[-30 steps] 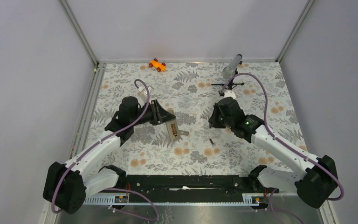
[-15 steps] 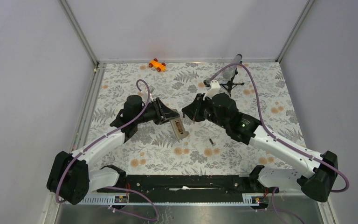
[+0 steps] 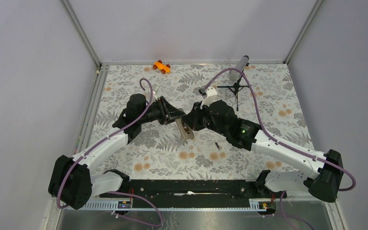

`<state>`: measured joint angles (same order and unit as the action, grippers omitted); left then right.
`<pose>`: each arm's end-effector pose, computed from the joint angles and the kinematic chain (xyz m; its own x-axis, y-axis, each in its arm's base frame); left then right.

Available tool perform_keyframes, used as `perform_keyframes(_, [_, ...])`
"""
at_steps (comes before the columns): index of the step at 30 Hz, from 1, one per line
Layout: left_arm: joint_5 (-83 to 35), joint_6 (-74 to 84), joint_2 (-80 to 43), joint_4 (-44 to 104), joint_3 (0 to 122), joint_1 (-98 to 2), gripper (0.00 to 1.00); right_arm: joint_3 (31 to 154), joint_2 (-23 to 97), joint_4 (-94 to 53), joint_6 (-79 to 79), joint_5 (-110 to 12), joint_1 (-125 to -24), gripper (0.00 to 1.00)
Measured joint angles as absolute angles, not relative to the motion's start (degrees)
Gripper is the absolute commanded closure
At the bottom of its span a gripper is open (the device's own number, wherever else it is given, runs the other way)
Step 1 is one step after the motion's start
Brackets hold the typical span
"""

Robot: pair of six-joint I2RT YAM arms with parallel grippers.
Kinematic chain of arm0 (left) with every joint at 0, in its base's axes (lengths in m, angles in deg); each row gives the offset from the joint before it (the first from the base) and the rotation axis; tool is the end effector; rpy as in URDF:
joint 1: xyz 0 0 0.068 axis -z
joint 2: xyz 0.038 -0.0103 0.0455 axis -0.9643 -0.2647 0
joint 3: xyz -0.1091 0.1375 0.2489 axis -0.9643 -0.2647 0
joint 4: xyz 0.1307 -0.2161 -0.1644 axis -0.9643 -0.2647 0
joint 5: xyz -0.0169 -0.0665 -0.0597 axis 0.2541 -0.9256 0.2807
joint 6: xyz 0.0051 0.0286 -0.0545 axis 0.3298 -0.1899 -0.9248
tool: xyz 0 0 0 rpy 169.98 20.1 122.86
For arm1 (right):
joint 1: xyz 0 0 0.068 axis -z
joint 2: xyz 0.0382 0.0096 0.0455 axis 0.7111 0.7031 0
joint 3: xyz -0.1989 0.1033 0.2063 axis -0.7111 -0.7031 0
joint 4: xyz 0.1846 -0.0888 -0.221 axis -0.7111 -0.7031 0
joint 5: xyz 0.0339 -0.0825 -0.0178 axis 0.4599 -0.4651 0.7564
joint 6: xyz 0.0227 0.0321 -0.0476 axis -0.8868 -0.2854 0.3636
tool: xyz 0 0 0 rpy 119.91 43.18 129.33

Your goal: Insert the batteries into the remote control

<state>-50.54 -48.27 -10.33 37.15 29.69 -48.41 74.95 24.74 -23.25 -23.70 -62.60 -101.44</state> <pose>0.2544 -0.1552 0.2796 -0.8865 -0.3928 -0.2448 0.1156 0.3243 -0.9389 0.1842 0.2651 0.3681 -0.5058 0.1574 -0.8482 -0.5893 0.6550 0.4730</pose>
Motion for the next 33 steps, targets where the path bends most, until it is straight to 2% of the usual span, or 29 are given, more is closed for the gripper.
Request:
perform_keyframes(21, [-51.56, -49.16, -10.66, 34.40, 30.43, -47.71, 1.00, 70.86, 24.74, -19.53, -18.24, -63.06, -101.49, 0.90])
perform_keyframes(33, [-51.50, -49.42, -10.66, 33.44, 30.45, -47.52, 1.00, 69.44, 24.46, -18.57, -15.62, -62.25, -101.49, 0.84])
